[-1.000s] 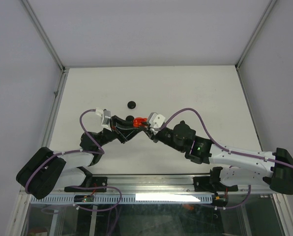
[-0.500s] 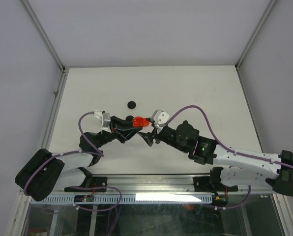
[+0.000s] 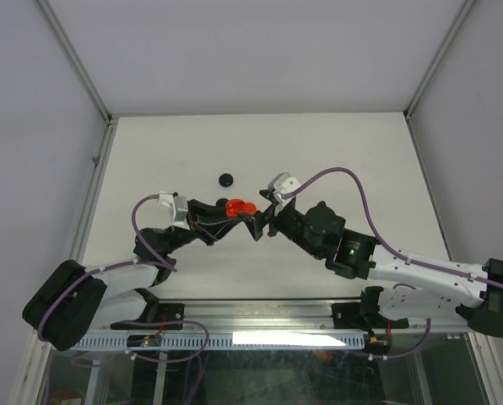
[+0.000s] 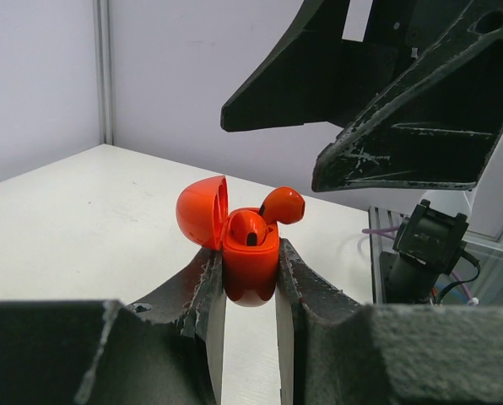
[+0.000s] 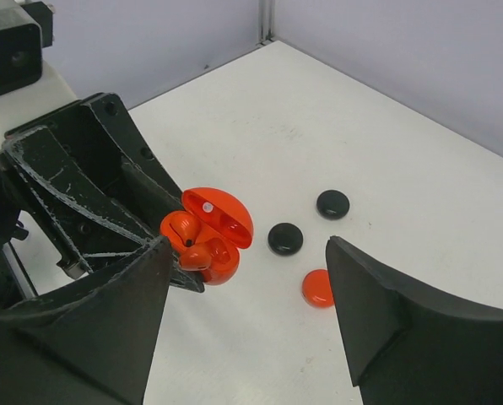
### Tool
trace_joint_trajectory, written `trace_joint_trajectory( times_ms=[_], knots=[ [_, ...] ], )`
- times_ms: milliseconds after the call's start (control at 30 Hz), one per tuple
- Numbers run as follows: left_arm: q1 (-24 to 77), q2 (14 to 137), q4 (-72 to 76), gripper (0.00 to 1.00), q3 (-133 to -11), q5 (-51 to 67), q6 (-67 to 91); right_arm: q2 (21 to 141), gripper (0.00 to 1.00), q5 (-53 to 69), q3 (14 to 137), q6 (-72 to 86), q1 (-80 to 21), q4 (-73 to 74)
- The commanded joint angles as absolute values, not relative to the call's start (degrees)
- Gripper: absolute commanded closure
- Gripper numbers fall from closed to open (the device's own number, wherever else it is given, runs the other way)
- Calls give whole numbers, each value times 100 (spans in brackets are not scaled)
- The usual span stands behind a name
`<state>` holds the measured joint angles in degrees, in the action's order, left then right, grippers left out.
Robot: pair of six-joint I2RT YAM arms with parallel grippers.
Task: Insert the wireless bluetooth earbuds into the charging case
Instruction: Place the earbud in the charging case, then close the charging case.
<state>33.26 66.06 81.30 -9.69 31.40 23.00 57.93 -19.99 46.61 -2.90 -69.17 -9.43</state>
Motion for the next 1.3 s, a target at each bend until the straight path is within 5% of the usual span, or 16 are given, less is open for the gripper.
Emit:
trace_joint_trajectory(
  times_ms=[0, 933, 1267],
  knots=[
    [3278, 6487, 8352, 100, -949, 3011, 2175, 5695, 24, -1995, 4916, -125, -6856, -950],
    [3278, 6608, 8726, 100, -1009, 3467, 2425, 5707, 22, -2007, 4623, -224, -6324, -560],
    [3277, 6977, 8612, 100, -1063, 3637, 2537, 5459, 17, 1305, 4939, 916, -4964, -254]
  ],
)
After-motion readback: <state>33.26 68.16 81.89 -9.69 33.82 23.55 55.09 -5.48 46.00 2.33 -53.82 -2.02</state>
